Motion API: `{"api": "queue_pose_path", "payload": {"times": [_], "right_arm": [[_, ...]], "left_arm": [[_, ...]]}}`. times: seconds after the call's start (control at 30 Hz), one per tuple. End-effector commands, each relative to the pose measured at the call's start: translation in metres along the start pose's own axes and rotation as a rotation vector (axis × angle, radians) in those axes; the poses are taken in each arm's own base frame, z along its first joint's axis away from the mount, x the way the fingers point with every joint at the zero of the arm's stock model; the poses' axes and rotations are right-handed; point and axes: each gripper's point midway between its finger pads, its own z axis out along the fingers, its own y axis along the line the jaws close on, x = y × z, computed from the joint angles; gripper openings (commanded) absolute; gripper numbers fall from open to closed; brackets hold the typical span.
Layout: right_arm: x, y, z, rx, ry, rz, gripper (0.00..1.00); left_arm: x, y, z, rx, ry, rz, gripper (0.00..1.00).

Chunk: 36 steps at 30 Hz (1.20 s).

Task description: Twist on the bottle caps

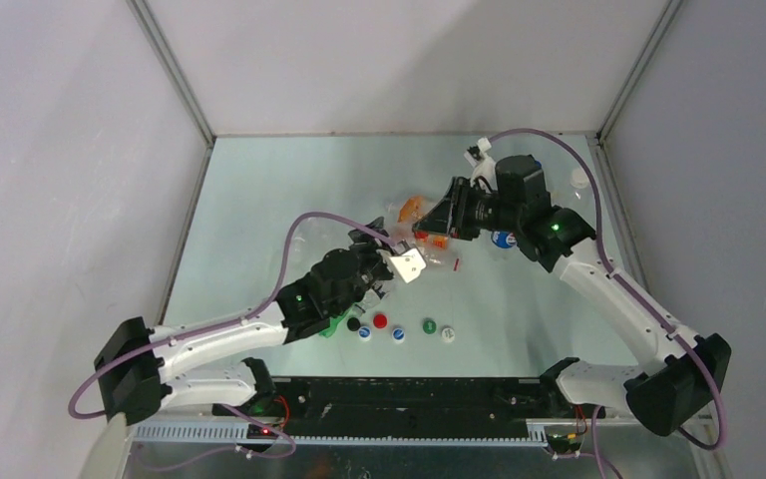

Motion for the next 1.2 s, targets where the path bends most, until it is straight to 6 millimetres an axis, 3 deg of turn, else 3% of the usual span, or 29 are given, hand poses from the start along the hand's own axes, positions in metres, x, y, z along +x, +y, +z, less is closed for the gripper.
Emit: {"api": "queue_pose_path", "payload": {"times": [0.0,0.03,0.07,0.1,0.13,0.17,0.2,0.23,0.33,0.53,0.77,1.17], "right_arm": [[-0.037,0.022,-0.009,-0.065,-0.163,-0.078,0.37],[-0.04,0.028,-0.016,-0.082,-0.184,-0.14,0.41],[-0.039,0.028,-0.02,-0.089,-0.188,-0.263,0.47],[-0.039,0.033,-0.027,-0.104,-0.201,-0.331,0.49],[-0.037,0.032,-0.031,-0.113,-0.197,-0.467,0.51],[-0.035,0.037,-0.038,-0.13,-0.204,-0.551,0.52],[-0.025,0.04,-0.042,-0.173,-0.17,-0.693,0.55],[-0.022,0.043,-0.049,-0.189,-0.172,-0.773,0.56],[0.003,0.043,-0.061,-0.269,-0.101,-1.069,0.61],[0.029,0.036,-0.073,-0.313,-0.04,-1.424,0.62],[0.041,0.041,-0.074,-0.386,-0.025,-1.56,0.59],[0.056,0.048,-0.07,-0.497,0.005,-1.565,0.5]], "left_arm": [[-0.04,0.038,-0.005,-0.132,-0.116,-0.021,0.18],[-0.034,0.031,-0.003,-0.072,-0.103,-0.024,0.18],[-0.042,0.028,-0.005,-0.024,-0.141,-0.064,0.18],[-0.031,0.023,-0.005,0.025,-0.107,-0.071,0.18],[-0.043,0.021,-0.007,0.083,-0.148,-0.109,0.18],[-0.032,0.015,-0.009,0.138,-0.106,-0.117,0.18],[-0.043,0.01,-0.012,0.208,-0.147,-0.144,0.18],[-0.032,0.002,-0.016,0.268,-0.102,-0.169,0.18],[-0.043,-0.014,-0.029,0.461,-0.114,-0.231,0.18],[-0.059,-0.03,-0.045,0.679,-0.122,-0.284,0.18],[-0.072,-0.038,-0.053,0.783,-0.14,-0.309,0.19],[-0.078,-0.038,-0.052,0.802,-0.148,-0.321,0.19]]}}
